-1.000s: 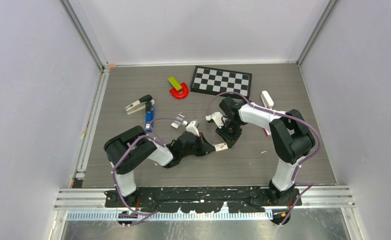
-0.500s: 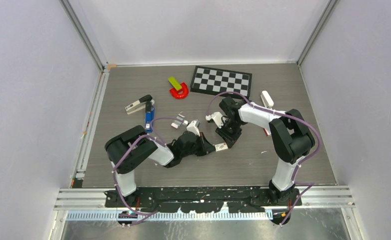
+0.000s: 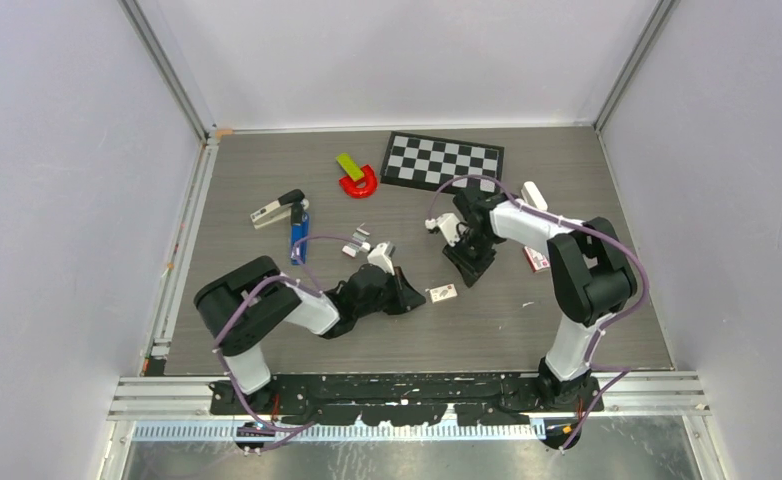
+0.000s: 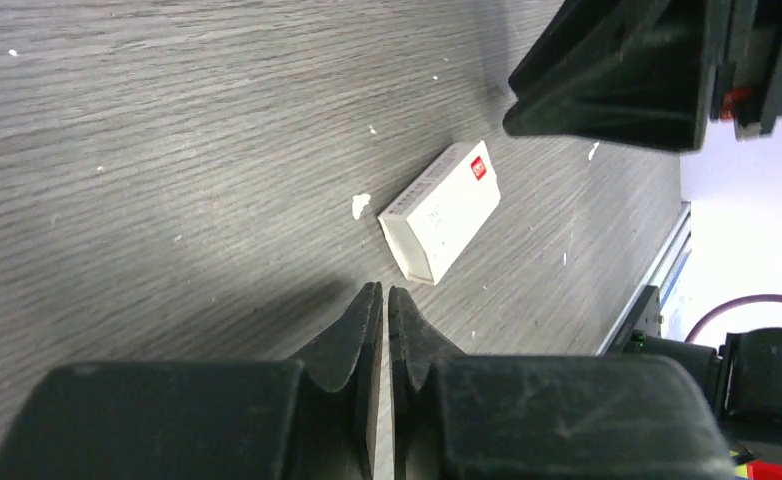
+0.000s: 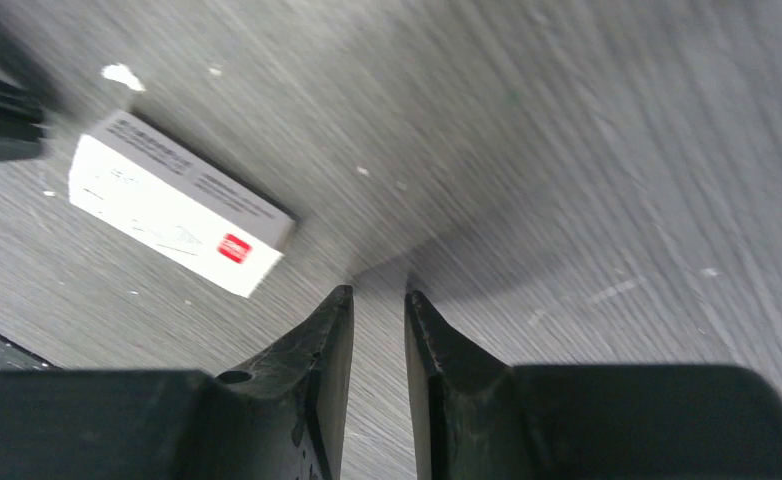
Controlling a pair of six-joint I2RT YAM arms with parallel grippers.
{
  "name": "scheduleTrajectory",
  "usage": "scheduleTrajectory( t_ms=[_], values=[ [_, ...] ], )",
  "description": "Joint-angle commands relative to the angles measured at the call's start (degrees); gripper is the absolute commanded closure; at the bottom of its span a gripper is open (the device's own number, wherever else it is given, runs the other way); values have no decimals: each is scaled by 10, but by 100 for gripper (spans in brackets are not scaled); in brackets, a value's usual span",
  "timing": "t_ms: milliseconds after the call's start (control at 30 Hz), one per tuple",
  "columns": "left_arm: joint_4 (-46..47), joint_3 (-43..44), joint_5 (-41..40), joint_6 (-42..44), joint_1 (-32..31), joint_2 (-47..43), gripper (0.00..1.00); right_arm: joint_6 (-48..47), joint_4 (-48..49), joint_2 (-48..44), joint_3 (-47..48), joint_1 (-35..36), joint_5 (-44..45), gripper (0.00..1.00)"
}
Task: Unload the staples from the stapler
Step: Close the staple box at the center of the board, then pick up the staple box from the center of the board.
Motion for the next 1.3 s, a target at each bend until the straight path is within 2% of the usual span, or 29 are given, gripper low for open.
scheduleTrajectory(
  t_ms=[0,200,367,400,467,600,700,767,900,1000,1100,1267],
  values=[
    [-29,-18,-11,39,4,-70,91,-16,1,-51,11,-14,-10,68],
    [-84,-61,-52,96,12,-177,84,-59,-9,-105,7,-20,-62,66],
    [-156,-96,-80,152,16,-294,65,-131,-16,-200,-10,-38,-186,62],
    [-171,-102,-85,163,16,-321,61,-151,-15,-220,-18,-39,-206,58],
    [-207,-116,-98,186,18,-376,49,-196,-12,-269,-38,-40,-245,42],
    [-267,-140,-117,233,21,-504,28,-307,-32,-337,-77,-40,-314,4],
    [-279,-175,-127,250,24,-596,9,-437,-128,-339,-69,-40,-346,0],
    [-284,-199,-132,250,26,-654,1,-478,-184,-318,-38,-39,-353,0],
    [-335,-224,-152,248,26,-753,0,-550,-253,-261,0,-39,-357,0],
    [-377,-227,-155,249,26,-798,0,-554,-231,-237,-9,-33,-355,0],
    [-409,-228,-161,250,27,-825,0,-525,-192,-222,-17,-23,-310,0],
    [-409,-240,-168,247,26,-832,0,-480,-124,-212,-25,-20,-244,0]
  ],
)
